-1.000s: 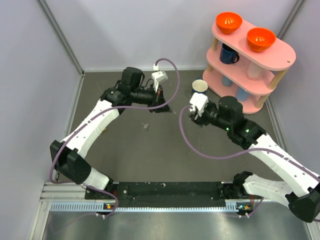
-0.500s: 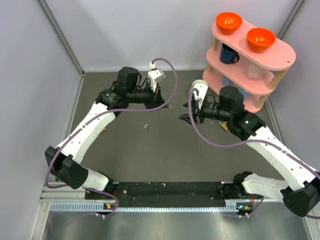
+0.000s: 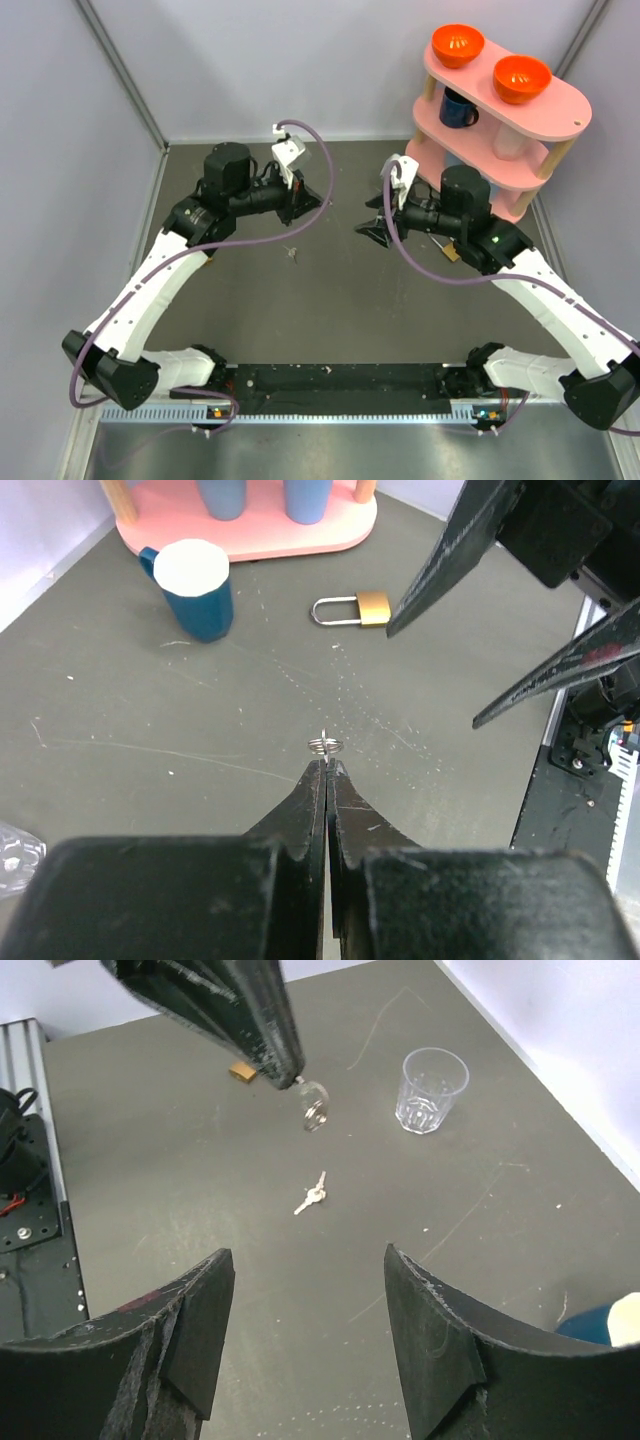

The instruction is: Unlock with the key

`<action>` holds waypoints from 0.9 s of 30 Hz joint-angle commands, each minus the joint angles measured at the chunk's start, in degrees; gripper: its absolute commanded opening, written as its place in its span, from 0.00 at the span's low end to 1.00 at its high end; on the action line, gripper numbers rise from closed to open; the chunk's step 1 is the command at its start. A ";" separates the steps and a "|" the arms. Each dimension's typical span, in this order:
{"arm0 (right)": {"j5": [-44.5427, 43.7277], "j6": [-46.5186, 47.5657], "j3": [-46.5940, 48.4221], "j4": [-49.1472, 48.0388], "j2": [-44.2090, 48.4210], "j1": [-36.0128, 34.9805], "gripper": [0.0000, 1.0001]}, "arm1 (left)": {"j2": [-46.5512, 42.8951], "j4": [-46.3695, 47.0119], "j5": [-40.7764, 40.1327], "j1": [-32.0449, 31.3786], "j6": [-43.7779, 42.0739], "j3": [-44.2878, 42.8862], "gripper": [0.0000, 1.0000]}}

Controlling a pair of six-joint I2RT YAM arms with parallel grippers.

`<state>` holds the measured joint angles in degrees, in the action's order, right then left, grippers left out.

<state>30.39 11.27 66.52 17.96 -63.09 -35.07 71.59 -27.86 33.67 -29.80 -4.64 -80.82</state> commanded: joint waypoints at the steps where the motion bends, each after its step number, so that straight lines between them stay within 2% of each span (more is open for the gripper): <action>1: -4.81 -2.12 0.19 -4.42 0.95 0.27 0.62 | -2.51 5.18 0.51 -0.26 -0.28 3.64 0.00; 6: -10.08 -2.92 -0.60 -6.00 2.09 0.35 0.62 | -2.51 5.62 1.40 -0.26 -0.45 3.65 0.00; 11: -9.12 -3.27 -2.71 -8.46 2.71 0.35 0.58 | -1.55 5.80 1.92 -0.17 0.16 3.56 0.00; 19: -3.24 -6.78 -5.26 -11.18 3.59 0.35 0.59 | -1.28 7.82 1.93 -0.26 2.27 4.97 0.00; 21: -1.83 -7.40 -5.87 -12.67 3.50 0.35 0.63 | -1.37 8.43 1.58 -0.17 3.15 5.32 0.00; 27: 1.95 -10.56 -6.31 -14.09 2.53 0.27 0.61 | -1.28 10.63 3.06 -0.17 6.21 8.39 0.00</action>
<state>28.49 3.70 60.27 8.23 -61.14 -35.07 70.65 -21.87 35.07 -29.80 -1.52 -74.11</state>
